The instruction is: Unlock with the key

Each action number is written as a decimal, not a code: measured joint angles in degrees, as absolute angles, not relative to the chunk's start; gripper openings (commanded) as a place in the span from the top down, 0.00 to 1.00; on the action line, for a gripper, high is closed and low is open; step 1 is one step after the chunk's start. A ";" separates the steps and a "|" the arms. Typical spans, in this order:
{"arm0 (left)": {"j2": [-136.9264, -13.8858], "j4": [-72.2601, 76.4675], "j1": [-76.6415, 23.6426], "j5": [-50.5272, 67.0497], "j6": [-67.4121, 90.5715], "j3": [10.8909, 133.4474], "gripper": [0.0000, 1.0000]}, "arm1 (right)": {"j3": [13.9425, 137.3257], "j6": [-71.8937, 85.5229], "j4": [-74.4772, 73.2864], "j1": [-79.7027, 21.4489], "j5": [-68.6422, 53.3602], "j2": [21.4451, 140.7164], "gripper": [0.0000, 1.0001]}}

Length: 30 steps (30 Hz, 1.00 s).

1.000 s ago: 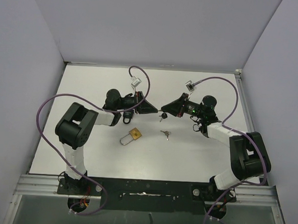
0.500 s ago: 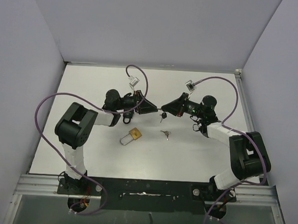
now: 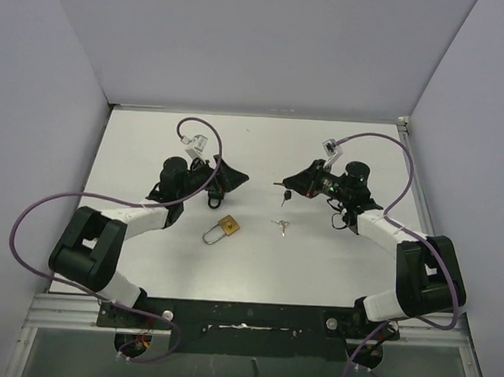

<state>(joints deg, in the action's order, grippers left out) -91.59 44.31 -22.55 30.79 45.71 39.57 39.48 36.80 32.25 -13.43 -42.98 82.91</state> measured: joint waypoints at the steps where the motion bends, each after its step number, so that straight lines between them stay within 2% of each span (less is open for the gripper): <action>1: -89.06 40.42 -22.87 26.98 43.72 39.57 0.02 | 39.48 36.29 31.18 -13.43 -42.19 82.46 1.00; 7: -81.19 20.18 -26.65 4.58 35.40 40.45 0.02 | 39.48 34.65 27.18 -13.43 -39.09 81.52 1.00; 14: -85.80 2.87 -31.57 -13.41 30.41 47.57 0.02 | 39.46 34.68 26.50 -13.43 -38.35 81.49 1.00; 20: -91.66 -0.21 -32.53 -19.53 28.38 49.39 0.02 | 39.05 34.57 26.41 -13.43 -38.35 80.86 1.00; 30: -96.90 -1.23 -32.51 -20.80 26.00 51.70 0.02 | 38.39 34.22 26.13 -12.84 -38.50 80.03 1.00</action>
<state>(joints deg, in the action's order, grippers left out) -96.90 -1.23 -32.51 -20.80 26.00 51.70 38.39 34.22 26.13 -12.84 -38.50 80.03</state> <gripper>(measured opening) 0.977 0.105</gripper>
